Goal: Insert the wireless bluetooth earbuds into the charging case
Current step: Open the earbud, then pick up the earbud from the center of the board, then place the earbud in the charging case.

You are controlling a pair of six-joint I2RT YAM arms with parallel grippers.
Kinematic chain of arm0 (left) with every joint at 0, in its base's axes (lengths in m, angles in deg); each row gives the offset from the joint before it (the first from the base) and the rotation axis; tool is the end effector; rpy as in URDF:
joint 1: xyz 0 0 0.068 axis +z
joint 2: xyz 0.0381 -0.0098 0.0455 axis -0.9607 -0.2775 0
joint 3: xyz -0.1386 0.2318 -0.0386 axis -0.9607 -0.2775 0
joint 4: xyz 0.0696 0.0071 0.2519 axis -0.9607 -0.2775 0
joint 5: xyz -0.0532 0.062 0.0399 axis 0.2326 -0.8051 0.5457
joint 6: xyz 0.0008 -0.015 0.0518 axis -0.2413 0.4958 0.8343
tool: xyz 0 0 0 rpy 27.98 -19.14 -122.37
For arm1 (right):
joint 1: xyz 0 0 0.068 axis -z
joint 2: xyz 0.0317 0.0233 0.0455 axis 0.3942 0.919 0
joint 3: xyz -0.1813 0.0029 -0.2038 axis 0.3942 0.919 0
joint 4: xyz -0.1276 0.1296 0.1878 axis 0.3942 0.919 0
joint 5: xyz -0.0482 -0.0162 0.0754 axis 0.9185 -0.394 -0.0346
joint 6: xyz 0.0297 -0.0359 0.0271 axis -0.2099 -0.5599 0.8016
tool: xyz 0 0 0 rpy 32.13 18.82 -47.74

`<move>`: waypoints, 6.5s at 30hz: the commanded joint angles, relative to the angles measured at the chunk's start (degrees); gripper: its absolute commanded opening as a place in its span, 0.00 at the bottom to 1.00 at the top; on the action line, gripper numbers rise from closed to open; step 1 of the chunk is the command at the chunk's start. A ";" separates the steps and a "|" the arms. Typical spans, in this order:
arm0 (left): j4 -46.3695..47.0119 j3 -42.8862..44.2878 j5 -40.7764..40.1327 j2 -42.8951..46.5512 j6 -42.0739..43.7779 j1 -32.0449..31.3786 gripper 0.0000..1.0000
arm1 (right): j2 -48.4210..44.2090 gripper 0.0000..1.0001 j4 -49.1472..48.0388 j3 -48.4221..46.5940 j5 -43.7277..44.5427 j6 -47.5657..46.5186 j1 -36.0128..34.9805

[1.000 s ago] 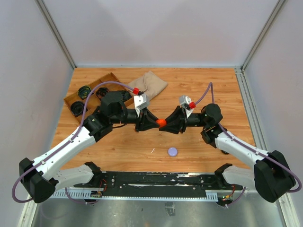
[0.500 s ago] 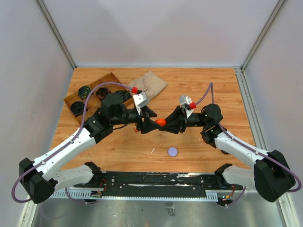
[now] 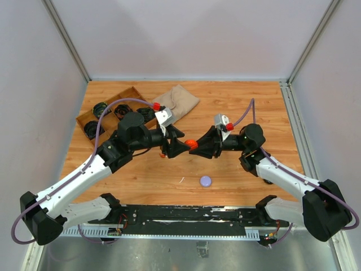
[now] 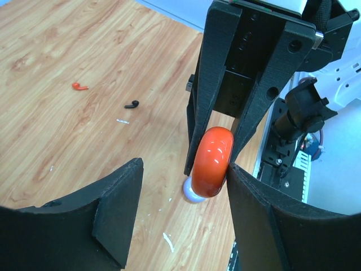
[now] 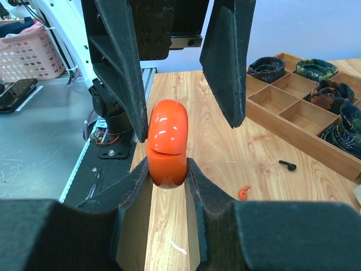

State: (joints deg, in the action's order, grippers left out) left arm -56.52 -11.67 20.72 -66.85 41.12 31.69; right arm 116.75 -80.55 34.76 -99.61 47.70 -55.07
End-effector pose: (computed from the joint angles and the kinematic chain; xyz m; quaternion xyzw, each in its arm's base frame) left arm 0.1634 -0.1694 0.3544 0.3812 0.6692 -0.4028 0.4946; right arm 0.1848 0.1522 0.2968 -0.4764 0.4542 0.5720 0.4894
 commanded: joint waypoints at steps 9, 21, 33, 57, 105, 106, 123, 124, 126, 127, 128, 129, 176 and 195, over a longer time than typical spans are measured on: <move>-0.21 3.40 -5.37 1.58 -1.06 0.01 0.66 | -2.19 0.01 2.98 0.78 -2.45 -3.31 0.22; -0.86 3.38 -9.37 1.96 -4.24 0.01 0.75 | -3.81 0.01 8.66 2.55 3.49 -10.83 0.26; -7.97 -0.34 -29.29 -1.54 -10.84 0.06 0.76 | -3.53 0.02 -0.89 11.46 10.82 -16.57 0.22; -5.63 -1.46 -22.42 -27.43 -16.27 7.93 0.75 | -3.37 0.02 -14.34 22.25 20.57 -16.91 0.34; -19.99 -1.26 -24.47 -29.81 -18.43 8.74 0.67 | -6.20 0.02 -9.36 21.84 22.77 -18.63 0.31; -21.03 -0.43 -25.81 -30.03 -18.32 8.71 0.66 | -6.29 0.02 -9.26 21.83 22.81 -18.63 0.31; -32.20 11.98 -33.38 -41.50 -11.13 5.33 0.52 | -7.09 0.02 -7.51 21.56 23.19 -19.35 0.31; -32.39 12.26 -33.38 -41.80 -10.87 5.29 0.52 | -7.07 0.01 -7.50 21.52 23.15 -19.34 0.33; -32.59 12.85 -33.31 -42.61 -10.42 5.20 0.52 | -6.99 0.02 -7.47 21.57 23.03 -19.34 0.31; -32.71 13.12 -33.31 -43.00 -10.16 5.12 0.51 | -6.98 0.02 -7.46 21.57 23.06 -19.34 0.30; -32.79 13.34 -33.31 -43.39 -9.96 5.11 0.50 | -6.98 0.02 -7.42 21.57 23.06 -19.34 0.30; -32.86 13.64 -33.33 -43.75 -9.83 5.11 0.49 | -7.03 0.02 -7.44 21.52 23.11 -19.40 0.34; -20.15 9.70 -23.32 -23.37 -15.06 5.02 0.17 | -8.97 0.01 -5.53 18.40 21.53 -16.88 0.28; 1.93 -1.37 -7.91 -3.19 -21.29 5.02 0.17 | -9.21 0.01 -3.45 13.27 22.78 -14.15 0.20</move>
State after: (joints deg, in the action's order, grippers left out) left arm -61.74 -11.17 8.24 -72.55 21.86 36.98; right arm 108.05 -82.87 50.21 -77.41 31.89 -55.07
